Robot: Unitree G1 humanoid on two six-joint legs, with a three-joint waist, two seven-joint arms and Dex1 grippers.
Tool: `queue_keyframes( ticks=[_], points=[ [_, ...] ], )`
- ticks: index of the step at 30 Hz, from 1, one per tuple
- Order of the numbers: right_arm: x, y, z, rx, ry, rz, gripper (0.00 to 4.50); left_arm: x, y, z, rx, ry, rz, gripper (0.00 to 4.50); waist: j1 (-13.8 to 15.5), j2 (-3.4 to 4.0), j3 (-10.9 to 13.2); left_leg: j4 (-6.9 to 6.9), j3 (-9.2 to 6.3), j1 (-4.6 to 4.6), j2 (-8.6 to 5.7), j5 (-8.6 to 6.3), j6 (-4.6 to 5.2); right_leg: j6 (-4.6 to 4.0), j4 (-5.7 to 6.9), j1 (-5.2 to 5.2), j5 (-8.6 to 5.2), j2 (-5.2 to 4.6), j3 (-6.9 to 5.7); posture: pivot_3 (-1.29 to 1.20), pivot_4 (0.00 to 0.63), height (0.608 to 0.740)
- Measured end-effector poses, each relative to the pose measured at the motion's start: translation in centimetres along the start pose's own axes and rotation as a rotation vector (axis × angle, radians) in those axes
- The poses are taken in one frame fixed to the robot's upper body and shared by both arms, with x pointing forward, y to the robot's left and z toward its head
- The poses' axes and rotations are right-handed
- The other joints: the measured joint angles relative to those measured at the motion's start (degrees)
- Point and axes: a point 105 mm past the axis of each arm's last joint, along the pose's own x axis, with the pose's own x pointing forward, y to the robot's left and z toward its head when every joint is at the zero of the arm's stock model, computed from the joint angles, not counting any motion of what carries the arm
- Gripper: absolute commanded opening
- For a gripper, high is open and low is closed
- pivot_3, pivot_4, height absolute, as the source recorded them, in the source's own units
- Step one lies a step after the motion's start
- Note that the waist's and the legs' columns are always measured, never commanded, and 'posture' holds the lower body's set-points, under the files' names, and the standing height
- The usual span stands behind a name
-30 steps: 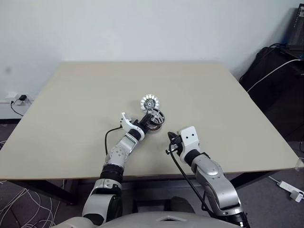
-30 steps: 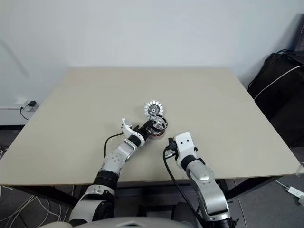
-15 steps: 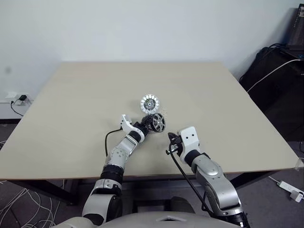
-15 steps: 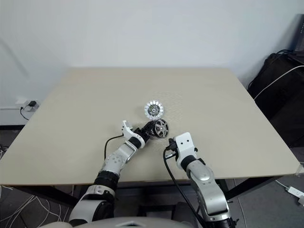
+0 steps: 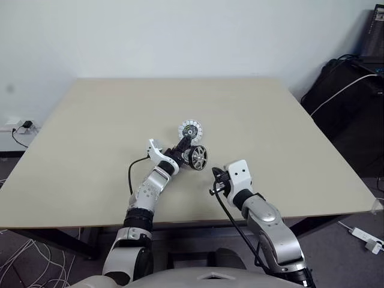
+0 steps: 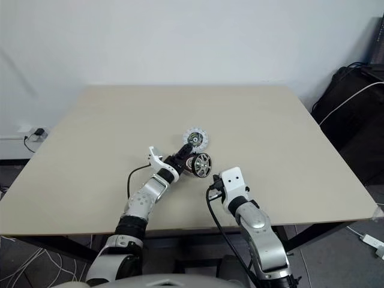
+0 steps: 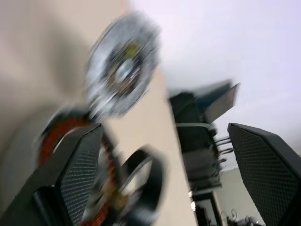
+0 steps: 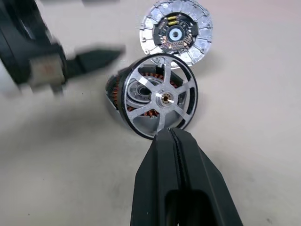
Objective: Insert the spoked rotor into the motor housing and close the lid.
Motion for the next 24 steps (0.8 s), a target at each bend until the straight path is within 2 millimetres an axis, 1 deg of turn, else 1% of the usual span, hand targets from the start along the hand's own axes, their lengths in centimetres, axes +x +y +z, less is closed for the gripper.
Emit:
queue_keyframes(
  ticks=[2, 4, 6, 7, 9, 11, 13, 14, 16, 20, 21, 22, 24],
  points=[
    [0.0, 0.0, 0.0, 0.002, 0.000, -0.002, 0.00, -0.6, -0.6, 0.9, 0.045, -0.024, -0.031, 3.86, 0.02, 0.00, 0.00, 0.00, 0.00, 0.00, -0.01, -0.02, -0.01, 0.00, -0.02, 0.00, 0.00, -0.01, 0.01, 0.00, 0.000, 0.740],
    [0.0, 0.0, 0.0, 0.008, 0.000, 0.000, 0.00, -1.8, -0.5, 1.6, 0.083, -0.043, -0.034, 3.20, -0.06, 0.04, -0.03, 0.00, 0.01, 0.02, -0.01, -0.06, -0.06, 0.00, -0.02, 0.00, 0.00, -0.03, 0.04, 0.00, 0.000, 0.740],
    [0.1, 0.0, -0.1, 0.014, 0.001, -0.001, 0.00, -3.2, 0.4, 1.2, 0.093, -0.037, -0.001, 2.57, -0.03, 0.06, -0.04, 0.00, 0.02, 0.06, -0.01, -0.08, -0.09, 0.00, -0.02, 0.01, 0.00, -0.03, 0.05, 0.00, 0.000, 0.740],
    [0.1, 0.0, -0.2, 0.019, 0.002, -0.001, 0.00, -4.2, 1.3, 0.7, 0.090, -0.032, 0.030, 2.20, -0.03, 0.06, -0.04, 0.00, 0.02, 0.06, 0.00, -0.08, -0.10, 0.00, -0.01, 0.02, -0.01, -0.02, 0.04, 0.00, 0.000, 0.740],
    [0.4, 0.0, -0.5, 0.031, 0.014, -0.002, 0.00, -5.3, 2.4, -0.5, 0.098, -0.005, 0.077, 1.59, 0.21, 0.02, -0.01, 0.03, 0.01, 0.05, 0.00, -0.08, -0.10, 0.03, 0.00, 0.03, -0.02, -0.04, 0.00, 0.00, 0.000, 0.740],
    [0.7, 0.2, -0.6, 0.054, 0.014, 0.002, 0.00, -5.7, 2.2, -0.8, 0.150, 0.005, 0.081, 0.87, 0.29, 0.01, 0.01, 0.03, 0.01, 0.05, 0.01, -0.07, -0.10, 0.22, 0.01, 0.03, -0.11, -0.07, -0.01, 0.00, 0.000, 0.740],
    [1.4, 0.2, -0.8, 0.071, 0.024, 0.005, 0.00, -5.7, 1.1, -0.6, 0.243, -0.002, 0.054, 0.20, 0.18, 0.05, -0.02, 0.02, 0.02, 0.07, 0.01, -0.08, -0.11, 0.23, 0.02, 0.03, -0.10, -0.08, 0.00, 0.00, 0.000, 0.740],
    [1.6, 0.1, -1.0, 0.076, 0.033, 0.001, 0.00, -5.9, 0.8, -0.5, 0.298, 0.000, 0.048, 0.02, 0.14, 0.09, -0.05, 0.02, 0.02, 0.08, 0.01, -0.08, -0.11, 0.23, 0.02, 0.03, -0.10, -0.08, 0.02, 0.00, 0.000, 0.740],
    [2.2, -0.2, -1.4, 0.084, 0.051, -0.010, 0.00, -6.4, 0.8, -0.8, 0.418, 0.020, 0.051, 0.02, 0.08, 0.19, -0.10, -0.02, 0.03, 0.09, 0.01, -0.08, -0.11, 0.02, 0.02, -0.03, 0.03, -0.07, 0.05, 0.00, 0.000, 0.740],
    [3.2, -1.1, -1.8, 0.092, 0.074, -0.027, 0.00, -8.5, 2.4, -1.9, 0.675, 0.094, 0.096, 0.02, -0.09, 0.26, -0.10, -0.15, 0.06, 0.06, 0.03, -0.07, -0.17, -0.13, 0.03, -0.14, -0.01, 0.02, 0.07, 0.00, 0.000, 0.740],
    [3.4, -1.2, -1.8, 0.092, 0.077, -0.027, 0.00, -8.8, 2.6, -2.0, 0.710, 0.100, 0.102, 0.02, -0.03, 0.27, -0.09, -0.15, 0.06, 0.06, 0.03, -0.07, -0.17, -0.13, 0.03, -0.14, -0.01, 0.02, 0.06, 0.00, 0.000, 0.740],
    [3.7, -1.3, -1.8, 0.095, 0.079, -0.026, 0.00, -9.1, 2.7, -2.1, 0.791, 0.106, 0.107, 0.02, 0.09, 0.29, -0.09, -0.15, 0.06, 0.05, 0.03, -0.07, -0.17, -0.13, 0.03, -0.14, -0.01, 0.00, 0.05, 0.00, 0.000, 0.740],
    [4.1, -1.3, -1.7, 0.099, 0.076, -0.019, 0.00, -9.5, 2.8, -2.3, 0.818, 0.102, 0.121, 0.02, 0.08, 0.36, -0.08, -0.14, 0.09, 0.06, 0.02, -0.07, -0.16, -0.12, 0.03, -0.13, -0.01, -0.07, 0.07, 0.00, 0.000, 0.740]
  ],
)
